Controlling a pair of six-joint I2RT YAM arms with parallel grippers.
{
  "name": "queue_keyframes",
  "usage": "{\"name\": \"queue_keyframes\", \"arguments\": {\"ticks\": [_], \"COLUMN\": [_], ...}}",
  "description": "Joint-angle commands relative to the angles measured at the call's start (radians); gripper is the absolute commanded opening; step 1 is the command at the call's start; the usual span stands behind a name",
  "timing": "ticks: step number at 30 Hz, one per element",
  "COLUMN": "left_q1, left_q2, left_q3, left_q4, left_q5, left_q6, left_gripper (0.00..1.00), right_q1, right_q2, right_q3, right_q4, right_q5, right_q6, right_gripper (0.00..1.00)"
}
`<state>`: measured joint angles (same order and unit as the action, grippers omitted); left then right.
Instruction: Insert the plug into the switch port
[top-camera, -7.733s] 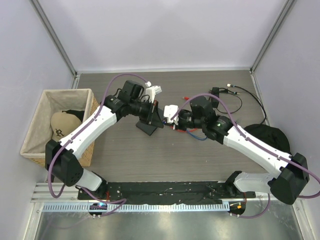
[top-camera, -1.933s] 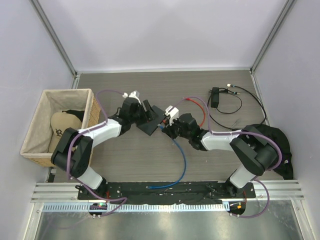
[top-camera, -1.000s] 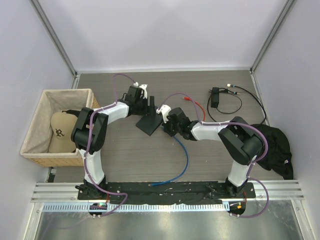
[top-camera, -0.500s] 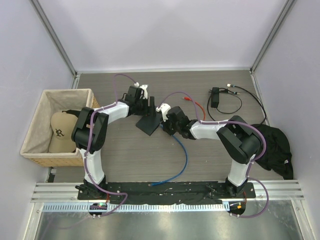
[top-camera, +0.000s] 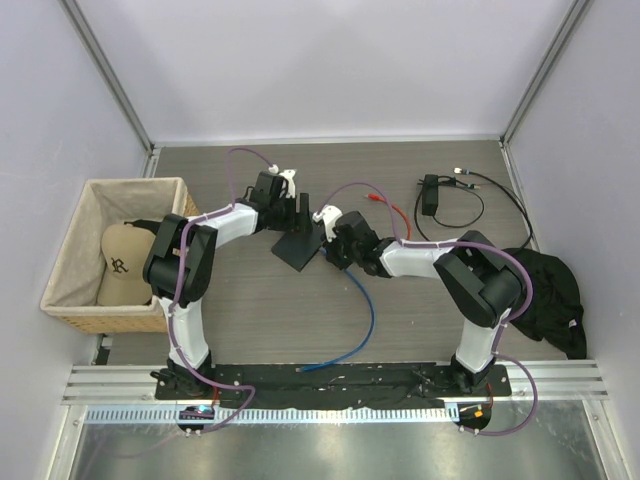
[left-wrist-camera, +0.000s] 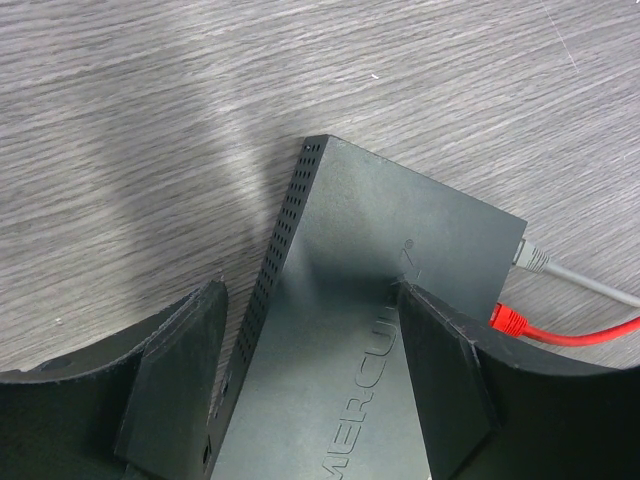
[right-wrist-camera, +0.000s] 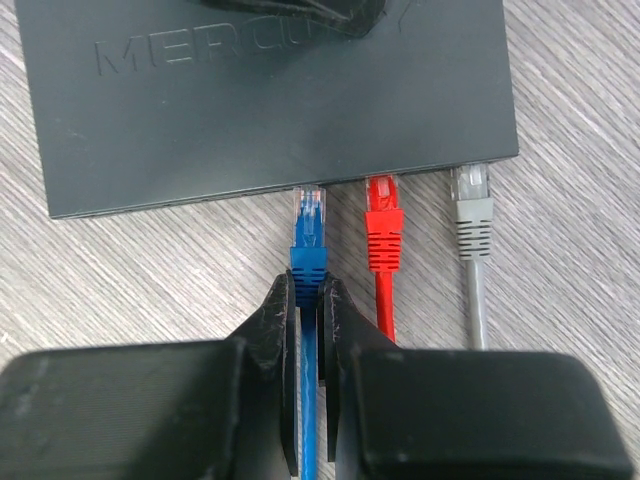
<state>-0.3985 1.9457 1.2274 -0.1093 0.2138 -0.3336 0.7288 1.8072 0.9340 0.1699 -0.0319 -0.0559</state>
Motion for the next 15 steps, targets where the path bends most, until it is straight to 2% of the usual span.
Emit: {"name": "queue_keyframes", "arguments": {"ticks": [1, 15], "left_q1": [0.003, 0.003], "left_q2": [0.021, 0.029], "left_q3": [0.017, 0.017], "left_q4": [-0.032, -0.046], "left_q5": [0.001, 0.007], "left_q6": [0.001, -0.012], "left_gripper": [0.73, 0.74], "right_q1": [0.000, 0.003], "right_q2": [-0.028, -0.022], "right_q3": [0.057, 0.068], "right_q4": [0.043, 0.052], "right_q5": [-0.034, -0.020], "right_q6": [0.007, -0.010], "right_gripper": [0.01, 0.01]}}
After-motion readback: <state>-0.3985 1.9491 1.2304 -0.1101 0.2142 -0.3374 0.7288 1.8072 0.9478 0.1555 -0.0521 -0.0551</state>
